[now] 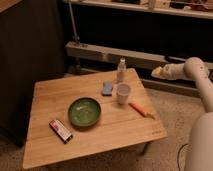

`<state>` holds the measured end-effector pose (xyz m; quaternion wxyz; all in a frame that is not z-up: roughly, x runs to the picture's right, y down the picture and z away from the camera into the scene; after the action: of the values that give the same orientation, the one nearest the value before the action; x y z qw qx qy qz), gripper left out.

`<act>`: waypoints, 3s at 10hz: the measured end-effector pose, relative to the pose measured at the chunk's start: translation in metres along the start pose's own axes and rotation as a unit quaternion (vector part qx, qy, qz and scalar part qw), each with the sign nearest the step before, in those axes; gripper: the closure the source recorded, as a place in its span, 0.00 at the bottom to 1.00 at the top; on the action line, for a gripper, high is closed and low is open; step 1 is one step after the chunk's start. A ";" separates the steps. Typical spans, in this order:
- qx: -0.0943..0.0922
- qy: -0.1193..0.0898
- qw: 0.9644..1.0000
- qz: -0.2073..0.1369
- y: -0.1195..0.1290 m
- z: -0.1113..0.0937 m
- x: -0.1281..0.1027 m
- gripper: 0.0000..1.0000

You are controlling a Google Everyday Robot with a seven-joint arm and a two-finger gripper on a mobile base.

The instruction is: Knock the bottle over

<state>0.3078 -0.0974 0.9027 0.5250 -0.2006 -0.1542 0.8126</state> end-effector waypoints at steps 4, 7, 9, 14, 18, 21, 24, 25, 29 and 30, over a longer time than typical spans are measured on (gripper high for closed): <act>-0.016 -0.012 0.999 -0.038 0.048 0.031 -0.002 0.72; -0.026 -0.029 0.998 -0.051 0.033 0.051 -0.007 0.72; -0.018 -0.054 0.997 -0.060 0.012 0.048 -0.005 0.72; 0.017 -0.065 0.993 -0.093 -0.003 0.090 0.005 0.72; 0.022 -0.081 0.992 -0.093 0.021 0.105 -0.030 0.72; -0.004 -0.071 0.994 -0.080 0.041 0.107 -0.048 0.72; -0.015 -0.069 0.994 -0.084 0.054 0.111 -0.063 0.72; -0.017 -0.069 0.994 -0.086 0.057 0.112 -0.068 0.72; -0.018 -0.071 0.994 -0.087 0.058 0.111 -0.071 0.72; -0.018 -0.071 0.994 -0.087 0.058 0.111 -0.071 0.72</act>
<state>0.2338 -0.1905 0.9839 0.5778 -0.1379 -0.2224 0.7731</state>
